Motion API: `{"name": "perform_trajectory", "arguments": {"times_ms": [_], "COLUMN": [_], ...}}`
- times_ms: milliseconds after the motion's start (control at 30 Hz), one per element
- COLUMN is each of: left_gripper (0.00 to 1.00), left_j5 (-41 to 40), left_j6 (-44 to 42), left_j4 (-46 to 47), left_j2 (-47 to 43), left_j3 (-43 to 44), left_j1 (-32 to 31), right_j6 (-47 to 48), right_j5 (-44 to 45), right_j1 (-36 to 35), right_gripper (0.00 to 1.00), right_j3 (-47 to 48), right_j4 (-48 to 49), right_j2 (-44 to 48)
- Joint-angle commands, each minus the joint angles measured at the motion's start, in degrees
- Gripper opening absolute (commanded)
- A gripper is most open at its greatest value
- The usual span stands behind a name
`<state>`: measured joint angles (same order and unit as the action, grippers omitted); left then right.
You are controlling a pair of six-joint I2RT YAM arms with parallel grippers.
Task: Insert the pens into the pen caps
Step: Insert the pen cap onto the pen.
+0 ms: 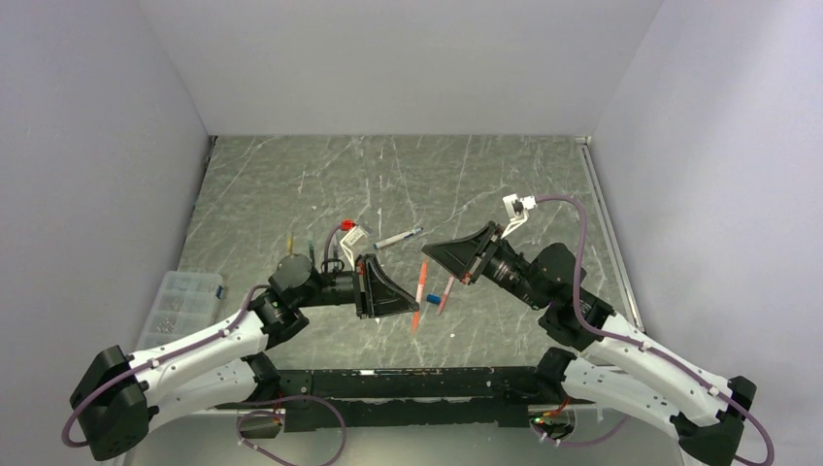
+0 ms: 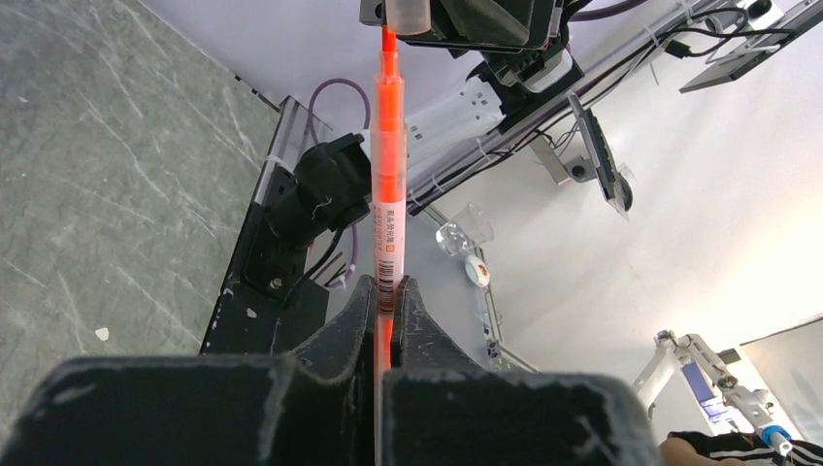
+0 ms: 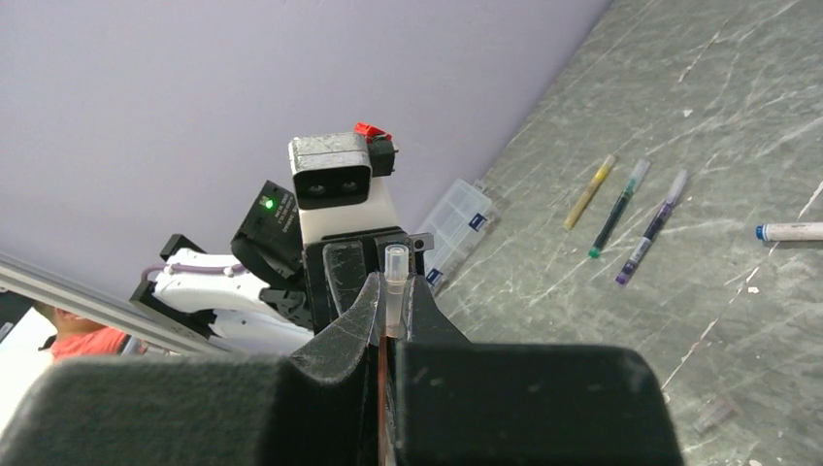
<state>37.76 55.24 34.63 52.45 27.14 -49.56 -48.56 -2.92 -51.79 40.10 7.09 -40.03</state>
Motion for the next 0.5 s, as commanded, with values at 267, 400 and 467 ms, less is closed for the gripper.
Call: {"name": "perform_trajectory", "arguments": {"times_ms": [267,400,467], "left_gripper": [0.0,0.0,0.0], "left_j5": [0.6,0.73,0.89], "left_j6": [0.74,0.85,0.95], "left_j4": [3.85,3.99,4.13], "left_j2": [-2.15,-2.44,-2.28], "left_j3": [-0.68,-0.72,-0.88], "left_j1": [-0.1,-0.13,-0.17], "right_j6": [1.61,1.89,1.84], "right_j5": [2.74,4.9,4.9], "right_j1": [-2.23,-2.86,-2.94], "right_gripper": [0.0,0.0,0.0], "right_j3": [-0.49,-0.61,-0.57], "right_j4": [1.6,1.21,1.49], "right_j2": [0.65,0.78,0.83]}}
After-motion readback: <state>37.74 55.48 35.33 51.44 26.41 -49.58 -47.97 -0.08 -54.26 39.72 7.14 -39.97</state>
